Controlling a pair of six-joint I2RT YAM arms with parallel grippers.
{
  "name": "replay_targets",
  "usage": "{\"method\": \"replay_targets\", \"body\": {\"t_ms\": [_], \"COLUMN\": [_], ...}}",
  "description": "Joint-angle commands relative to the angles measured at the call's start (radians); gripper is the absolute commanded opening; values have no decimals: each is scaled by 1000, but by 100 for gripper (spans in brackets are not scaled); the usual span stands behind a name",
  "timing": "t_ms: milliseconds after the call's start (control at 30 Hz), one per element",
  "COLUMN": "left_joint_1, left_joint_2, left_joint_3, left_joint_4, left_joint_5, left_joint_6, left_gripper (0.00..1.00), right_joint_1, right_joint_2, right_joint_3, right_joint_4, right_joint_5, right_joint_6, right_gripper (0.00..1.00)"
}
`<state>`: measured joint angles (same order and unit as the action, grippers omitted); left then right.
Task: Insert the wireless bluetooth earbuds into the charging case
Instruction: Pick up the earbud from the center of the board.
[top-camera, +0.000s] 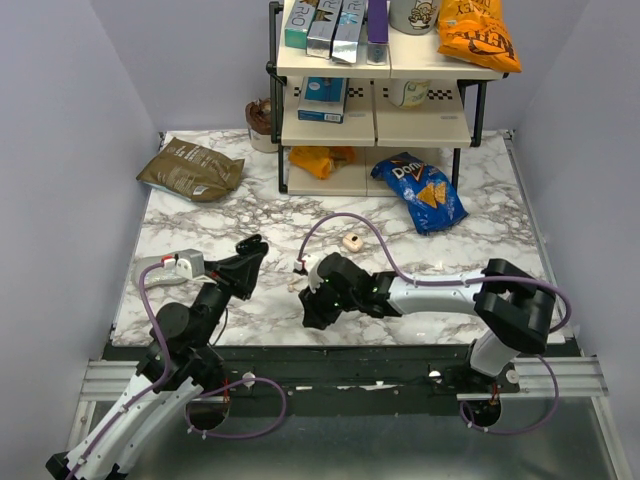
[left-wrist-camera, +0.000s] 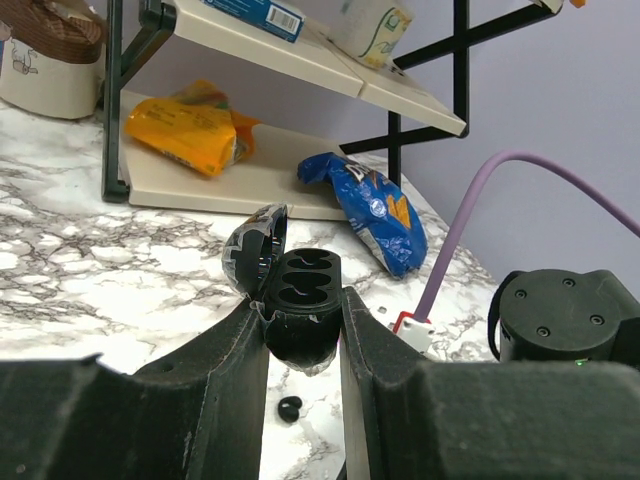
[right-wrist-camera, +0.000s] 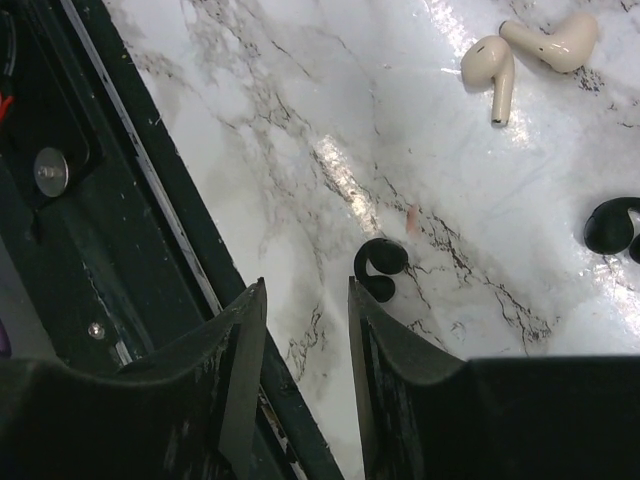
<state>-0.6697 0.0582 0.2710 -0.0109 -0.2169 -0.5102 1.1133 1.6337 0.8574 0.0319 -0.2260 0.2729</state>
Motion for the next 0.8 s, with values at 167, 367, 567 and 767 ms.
{"method": "replay_targets", "body": {"t_ms": [167,367,567,767], "left_joint_1": [-2,-2,-2,-2], "left_joint_2": [5,12,17,23], "left_joint_3": [14,11,13,17], "left_joint_4": [-20,-17,-20,-23], "left_joint_5": [-30,-29,-26,-26], "left_joint_6": [-7,-8,-8,-7], "left_gripper": [0,0,0,0], "right_joint_1": [5,5,2,3], "right_joint_2": [55,74,78,98], "right_joint_3": [28,37,35,38], "right_joint_4": [40,39,39,31], "right_joint_5": [20,48,96,116], "right_joint_6": [11,17,26,32], "right_gripper": [47,47,47,47]}}
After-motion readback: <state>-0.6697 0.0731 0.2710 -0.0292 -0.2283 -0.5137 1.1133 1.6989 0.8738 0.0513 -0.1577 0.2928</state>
